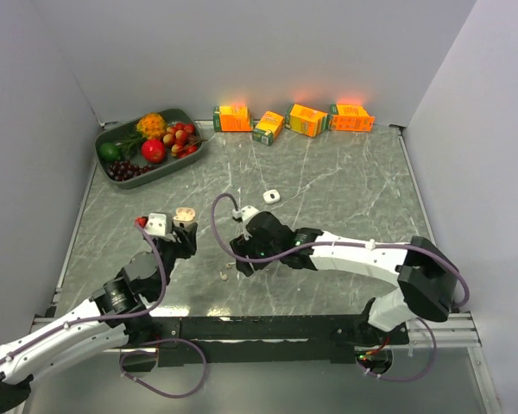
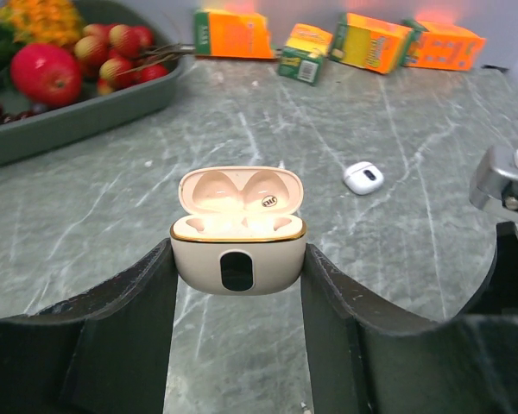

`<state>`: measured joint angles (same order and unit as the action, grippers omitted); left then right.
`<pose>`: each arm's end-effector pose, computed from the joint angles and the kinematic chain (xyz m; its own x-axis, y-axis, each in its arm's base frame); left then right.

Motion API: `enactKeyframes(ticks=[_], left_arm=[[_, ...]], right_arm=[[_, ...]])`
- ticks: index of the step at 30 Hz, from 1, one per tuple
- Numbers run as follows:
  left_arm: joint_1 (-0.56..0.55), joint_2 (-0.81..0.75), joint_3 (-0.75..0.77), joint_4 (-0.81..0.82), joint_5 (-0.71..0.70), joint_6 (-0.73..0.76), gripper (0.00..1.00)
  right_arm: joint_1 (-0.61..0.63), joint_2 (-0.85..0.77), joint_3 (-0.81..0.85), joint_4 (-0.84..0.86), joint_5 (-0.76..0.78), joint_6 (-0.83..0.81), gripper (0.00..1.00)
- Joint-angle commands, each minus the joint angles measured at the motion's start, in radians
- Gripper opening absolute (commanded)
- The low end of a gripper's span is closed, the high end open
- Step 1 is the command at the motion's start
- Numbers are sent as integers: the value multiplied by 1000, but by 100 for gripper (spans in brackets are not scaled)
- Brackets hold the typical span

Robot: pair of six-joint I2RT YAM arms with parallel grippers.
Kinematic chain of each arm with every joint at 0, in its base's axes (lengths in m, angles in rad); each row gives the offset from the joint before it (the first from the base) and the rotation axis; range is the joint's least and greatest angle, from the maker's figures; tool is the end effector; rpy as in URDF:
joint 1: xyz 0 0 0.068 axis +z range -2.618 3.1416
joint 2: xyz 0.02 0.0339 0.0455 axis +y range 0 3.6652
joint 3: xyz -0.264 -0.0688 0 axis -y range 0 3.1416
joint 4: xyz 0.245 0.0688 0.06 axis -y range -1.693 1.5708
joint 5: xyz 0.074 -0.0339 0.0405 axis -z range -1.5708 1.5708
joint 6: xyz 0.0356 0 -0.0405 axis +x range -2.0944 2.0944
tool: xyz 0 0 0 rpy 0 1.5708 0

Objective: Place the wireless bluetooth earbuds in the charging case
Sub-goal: Open the charging case, then pick up the earbud from the center of the board.

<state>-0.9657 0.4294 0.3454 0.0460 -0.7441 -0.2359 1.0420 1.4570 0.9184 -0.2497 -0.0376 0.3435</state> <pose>0.0934 -0.0926 0.2588 -0.0724 -0.1975 -0.9776 0.2089 0.9554 -0.2085 0.1544 0.2669 0.2239 -0.6319 -0.4144 -0.6549 -0.7045 0.6594 0.2626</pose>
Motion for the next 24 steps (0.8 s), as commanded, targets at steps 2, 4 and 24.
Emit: enactKeyframes(ticks=[2,4,24], left_arm=[[-4,-32,44,-136,-152,-117,1],[-4,-35,43,-144,-165,-132,1],[-5,-69,44,-169,-175,-148,1]], right_arm=[[10,71,59,161,-2,-116,65],[10,107,83,174,-8,-138,63],[32,333,174,179,-8,-135,55]])
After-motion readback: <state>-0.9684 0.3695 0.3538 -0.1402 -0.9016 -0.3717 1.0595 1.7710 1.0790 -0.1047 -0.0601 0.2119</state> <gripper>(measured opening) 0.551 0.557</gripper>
